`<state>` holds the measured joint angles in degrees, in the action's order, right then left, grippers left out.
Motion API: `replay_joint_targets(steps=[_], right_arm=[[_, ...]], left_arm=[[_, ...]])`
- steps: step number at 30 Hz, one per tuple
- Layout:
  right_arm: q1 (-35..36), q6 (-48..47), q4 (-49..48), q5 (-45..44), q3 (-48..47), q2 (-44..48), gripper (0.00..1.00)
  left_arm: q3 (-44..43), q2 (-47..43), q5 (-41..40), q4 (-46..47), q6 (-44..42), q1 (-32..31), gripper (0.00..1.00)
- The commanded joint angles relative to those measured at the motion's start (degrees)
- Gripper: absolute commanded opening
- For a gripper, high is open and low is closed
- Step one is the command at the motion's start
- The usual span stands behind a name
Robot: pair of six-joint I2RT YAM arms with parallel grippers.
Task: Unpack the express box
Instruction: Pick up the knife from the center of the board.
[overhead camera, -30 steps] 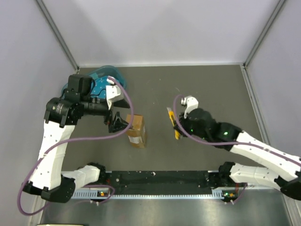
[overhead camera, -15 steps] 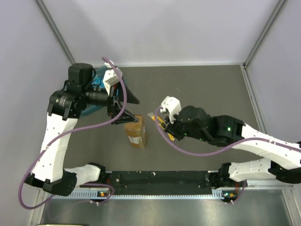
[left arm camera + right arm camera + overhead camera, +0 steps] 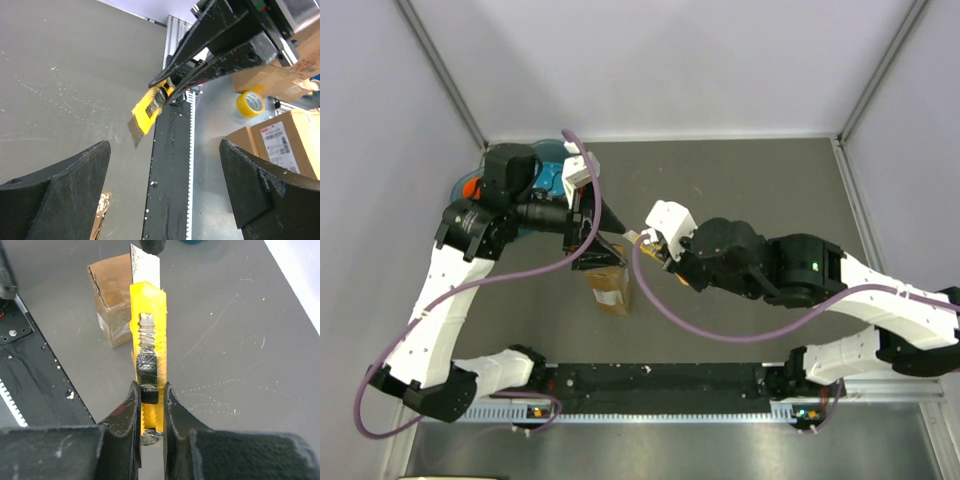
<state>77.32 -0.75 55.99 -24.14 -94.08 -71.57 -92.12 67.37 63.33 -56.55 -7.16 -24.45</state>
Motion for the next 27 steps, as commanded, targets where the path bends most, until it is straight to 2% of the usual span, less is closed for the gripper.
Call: replay_joint_targets(steps=[1, 8, 13, 17, 22, 25, 27], right_arm=[[1.17, -2.23, 1.93, -1.87, -3.56, -1.47, 0.0], [1.26, -1.97, 2.99, -1.96, -3.21, -0.94, 0.0], [1.52, -2.41, 2.81, -1.61, -5.05, -1.46, 0.0], [1.96, -3.55, 2.9, -1.44, -7.86, -3.66, 0.0], [2.31, -4.96, 2.73, -1.0, -11.56, -5.86, 0.0], [2.75, -5.57, 2.55, -1.17, -12.09, -6.83, 0.0], [3.1, -5.66, 2.37, -1.26, -11.91, -7.35, 0.0]], left_arm=[[-0.34, -1.37, -3.91, 5.4, 2.32, -0.34, 0.96], [-1.31, -1.63, -7.87, 4.96, 0.22, -0.34, 0.97], [1.32, -1.46, -5.85, 5.75, 1.26, -0.43, 0.98], [3.43, -1.02, -1.12, 7.95, 4.17, -0.86, 0.98], [3.0, -0.31, 0.21, 8.04, 5.31, -1.92, 0.98], [2.64, -0.23, 1.09, 8.13, 5.49, -1.92, 0.94], [2.64, -0.23, 1.53, 8.04, 5.58, -2.1, 0.83]])
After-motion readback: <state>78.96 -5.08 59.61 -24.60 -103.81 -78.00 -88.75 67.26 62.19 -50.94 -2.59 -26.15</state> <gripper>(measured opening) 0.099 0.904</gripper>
